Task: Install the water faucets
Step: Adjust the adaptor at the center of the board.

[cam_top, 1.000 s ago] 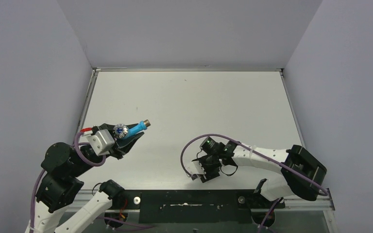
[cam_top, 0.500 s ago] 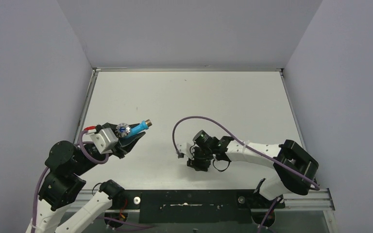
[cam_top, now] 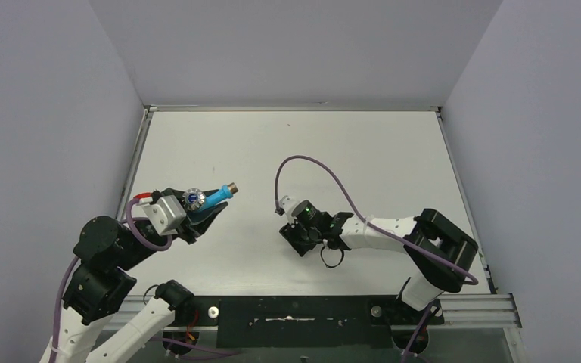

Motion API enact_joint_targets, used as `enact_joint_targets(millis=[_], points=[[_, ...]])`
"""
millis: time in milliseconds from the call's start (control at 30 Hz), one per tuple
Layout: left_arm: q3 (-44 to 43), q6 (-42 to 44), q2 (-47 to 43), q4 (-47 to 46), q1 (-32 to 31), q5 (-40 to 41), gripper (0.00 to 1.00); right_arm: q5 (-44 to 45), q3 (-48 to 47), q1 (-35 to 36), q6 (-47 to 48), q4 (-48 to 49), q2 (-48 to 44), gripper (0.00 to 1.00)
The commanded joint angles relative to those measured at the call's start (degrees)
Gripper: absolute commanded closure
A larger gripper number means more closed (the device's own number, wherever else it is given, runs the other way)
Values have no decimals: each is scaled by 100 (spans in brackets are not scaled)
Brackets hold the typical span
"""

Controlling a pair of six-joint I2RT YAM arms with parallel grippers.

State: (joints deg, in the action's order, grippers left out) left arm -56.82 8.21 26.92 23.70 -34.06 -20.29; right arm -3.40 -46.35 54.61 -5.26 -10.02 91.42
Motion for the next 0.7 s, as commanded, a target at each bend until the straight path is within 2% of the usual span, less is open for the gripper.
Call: enact_joint_targets(millis=[0,167,300,467,667], points=[[-37,-37,59,-435,-21,-6,100,533,415,98,-535,462,-71,44],[38,-91,108,-578,-17,-91,100,744,1123,200,-932,1422,-450,38],[39,-96,198,-648,-21,-149,100,1056,1610,295,-1138,2254,-526,40],[77,-125,227,-723,-21,-182,100,1300,1881,300,-1261,2760,-480,52],[160,-179,173,-770,-21,-187,100,1362,1798,283,-1097,2820,-581,75]])
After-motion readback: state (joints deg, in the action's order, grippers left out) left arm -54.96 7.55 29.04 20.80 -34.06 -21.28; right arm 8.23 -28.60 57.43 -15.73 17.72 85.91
